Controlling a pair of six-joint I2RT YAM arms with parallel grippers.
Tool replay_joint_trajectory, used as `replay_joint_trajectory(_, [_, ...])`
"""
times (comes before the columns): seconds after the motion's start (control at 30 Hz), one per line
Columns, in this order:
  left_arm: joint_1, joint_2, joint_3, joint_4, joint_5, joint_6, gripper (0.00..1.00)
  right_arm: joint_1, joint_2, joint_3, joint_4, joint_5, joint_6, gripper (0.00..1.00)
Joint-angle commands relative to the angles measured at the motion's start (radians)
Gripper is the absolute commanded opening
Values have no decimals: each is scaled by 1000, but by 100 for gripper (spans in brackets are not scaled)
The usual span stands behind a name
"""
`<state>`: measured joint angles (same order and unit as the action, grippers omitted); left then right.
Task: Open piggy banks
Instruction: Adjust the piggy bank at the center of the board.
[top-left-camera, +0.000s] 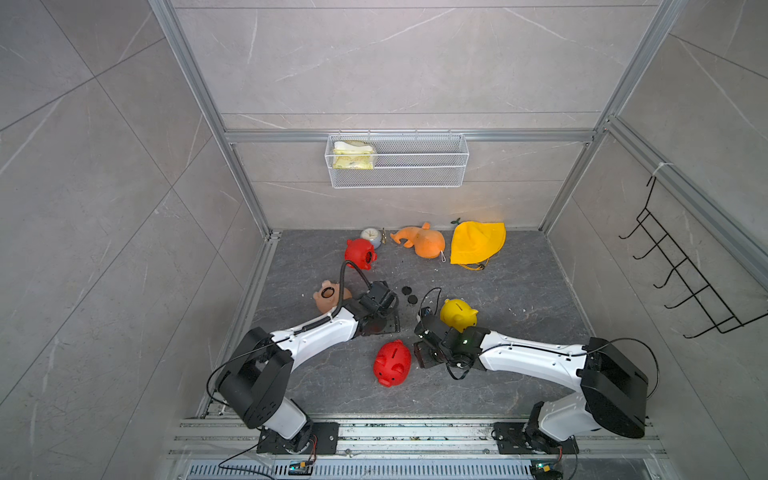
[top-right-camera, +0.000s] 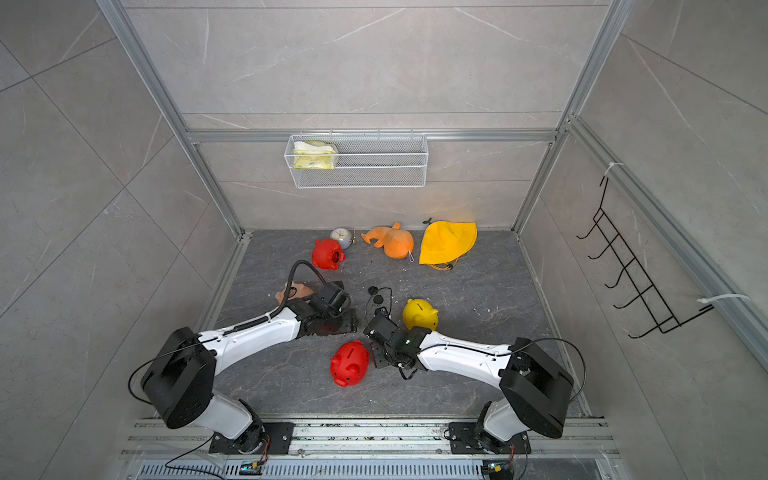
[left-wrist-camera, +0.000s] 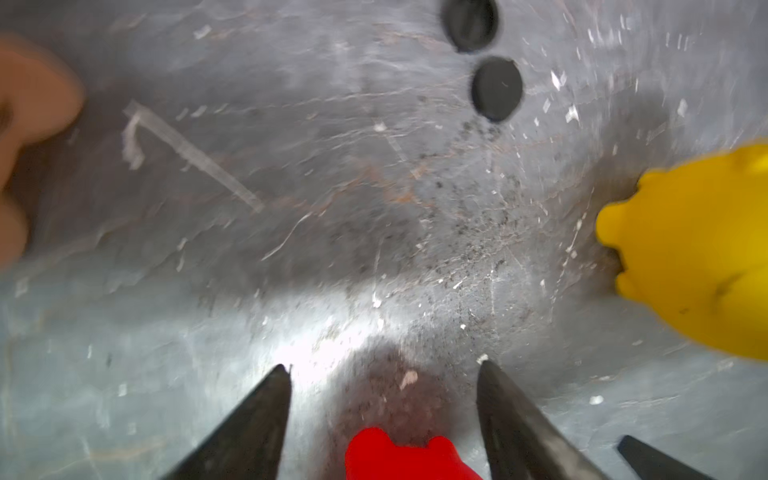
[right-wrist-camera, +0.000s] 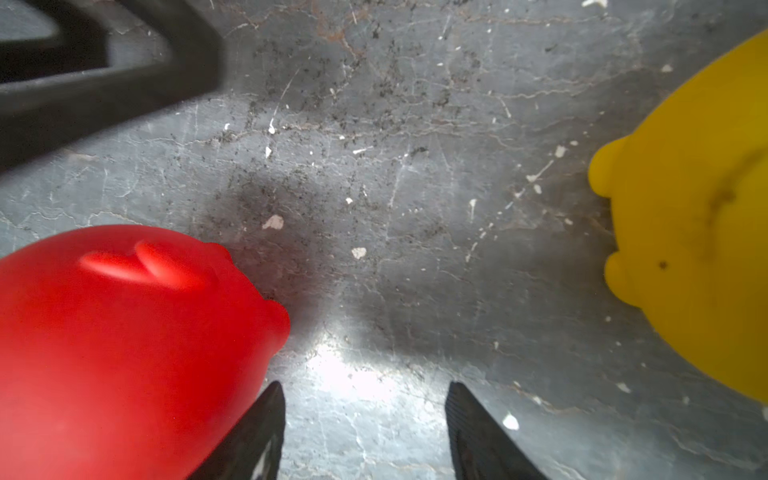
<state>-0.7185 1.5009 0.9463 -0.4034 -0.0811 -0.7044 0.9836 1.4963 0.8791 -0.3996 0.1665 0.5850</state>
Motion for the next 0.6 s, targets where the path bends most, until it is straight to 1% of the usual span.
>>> replay_joint_trajectory(0.0, [3, -145, -59, 51, 39, 24, 91, 4, -25, -10, -15, 38, -21, 66])
replay_joint_trajectory(0.03, [2, -182, -95, 75, 52, 11, 98, 4, -25, -9, -16, 46, -26, 67])
replay_joint_trajectory(0.07, [3, -210, -126, 106, 74, 2, 99, 4, -25, -7, -16, 54, -28, 68])
replay_joint_trajectory(0.2, [-4, -325, -272, 258, 130, -62, 100, 3, -16, -1, 10, 55, -35, 68])
replay_joint_trajectory(0.3, [-15, -383, -377, 380, 137, -99, 100, 3, -15, -20, 61, -10, -38, 66])
replay_joint_trajectory(0.4, [-46, -391, -423, 437, 126, -122, 100, 4, -28, -64, 141, -84, -19, 61])
replay_joint_trajectory(0.5, [-113, -375, -432, 472, 68, -136, 100, 15, -30, -95, 202, -143, 6, 58])
replay_joint_trajectory(0.57, [-145, -358, -429, 477, 38, -155, 100, 32, -29, -101, 216, -158, 10, 56])
